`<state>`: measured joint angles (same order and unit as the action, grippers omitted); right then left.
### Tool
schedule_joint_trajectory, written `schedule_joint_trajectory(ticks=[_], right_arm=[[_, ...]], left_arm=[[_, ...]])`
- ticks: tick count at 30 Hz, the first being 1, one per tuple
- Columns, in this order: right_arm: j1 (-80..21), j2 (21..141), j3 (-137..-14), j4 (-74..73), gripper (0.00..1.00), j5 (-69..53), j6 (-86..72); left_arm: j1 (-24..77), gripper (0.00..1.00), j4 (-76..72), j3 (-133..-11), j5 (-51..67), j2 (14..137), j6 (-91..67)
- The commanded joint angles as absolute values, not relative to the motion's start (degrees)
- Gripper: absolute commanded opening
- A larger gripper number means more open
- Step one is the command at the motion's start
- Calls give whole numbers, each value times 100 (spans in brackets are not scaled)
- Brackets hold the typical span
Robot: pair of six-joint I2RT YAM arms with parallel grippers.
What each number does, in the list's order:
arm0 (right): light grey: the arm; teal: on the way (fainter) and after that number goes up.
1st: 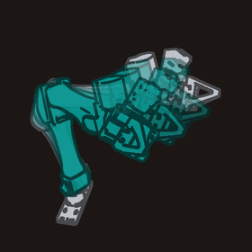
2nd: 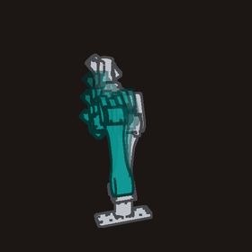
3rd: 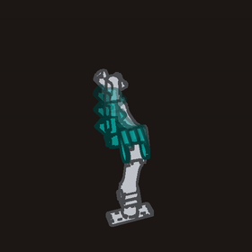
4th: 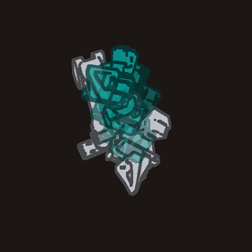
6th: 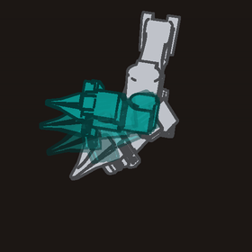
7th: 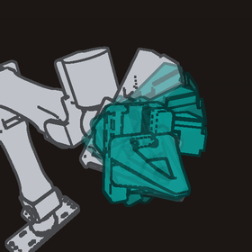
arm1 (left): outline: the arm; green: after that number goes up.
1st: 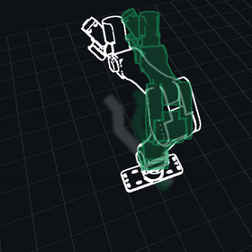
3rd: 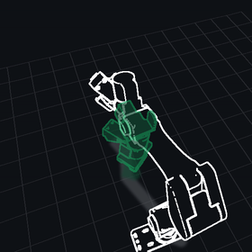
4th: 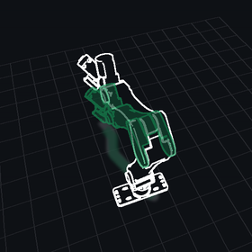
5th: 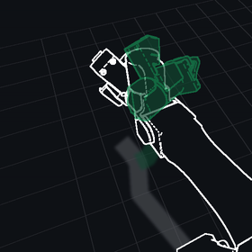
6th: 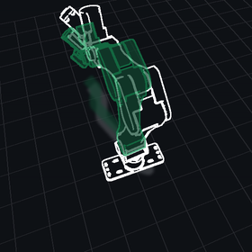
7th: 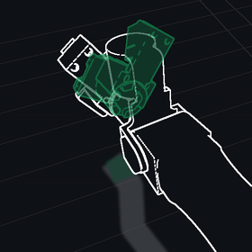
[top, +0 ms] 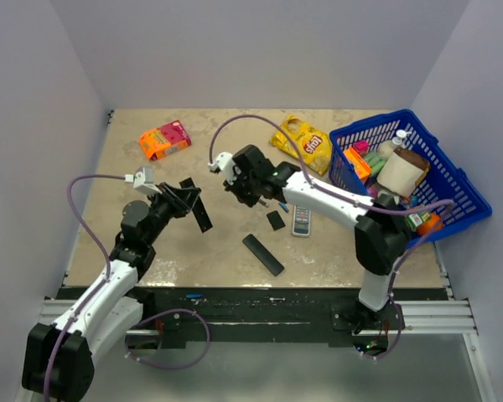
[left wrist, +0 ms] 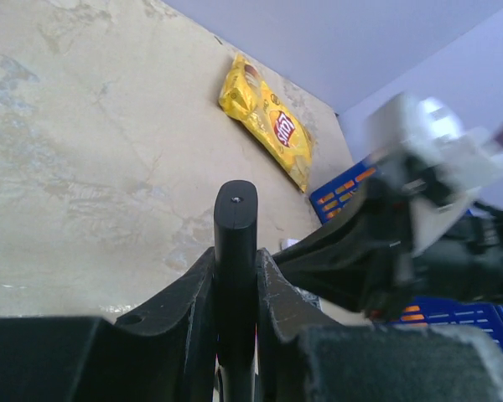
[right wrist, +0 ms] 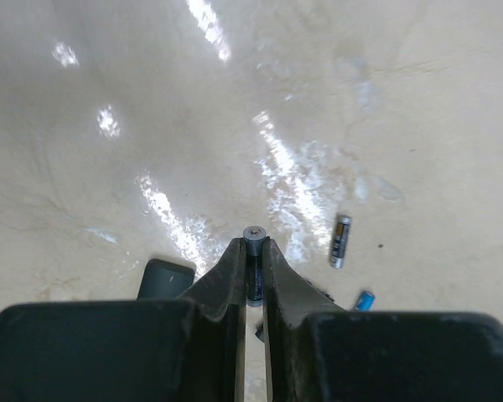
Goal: Load the batteries into the remote control
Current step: Pick up the battery from the center of the board, then load the battery into the remote control.
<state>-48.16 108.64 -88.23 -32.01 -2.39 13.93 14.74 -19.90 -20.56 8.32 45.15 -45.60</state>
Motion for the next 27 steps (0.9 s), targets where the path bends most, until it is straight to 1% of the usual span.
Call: schedule_joint_trajectory(ticks=[1,5,8,12,15,21,27], right_arm=[[-4702,9854,-8430,-2120,0,-158,582],[-4702,8985,-7912,-1373,0,-412,97],[-4702,8658,-7569,-740,0,-719,-377],[-4720,8149,-6918,672,1,-1141,-1193],[-4807,8086,-6654,1194,1,-1344,-1397],[-4983,8139,-6320,1870,1,-1511,-1783],[-5062,8271,-6170,2127,1,-1450,-2004]], left_arm=[[1441,0,-3804,-1837,1116,4851,-5123],[1441,0,-4525,-1854,1283,5246,-5229],[1450,0,-5026,-1872,1362,5545,-5300],[1450,0,-5852,-1863,1529,5993,-5554],[1459,0,-6196,-1934,1661,6195,-5765],[1512,0,-6346,-2013,1652,6214,-5897],[1538,0,-6495,-2013,1600,6214,-6055]])
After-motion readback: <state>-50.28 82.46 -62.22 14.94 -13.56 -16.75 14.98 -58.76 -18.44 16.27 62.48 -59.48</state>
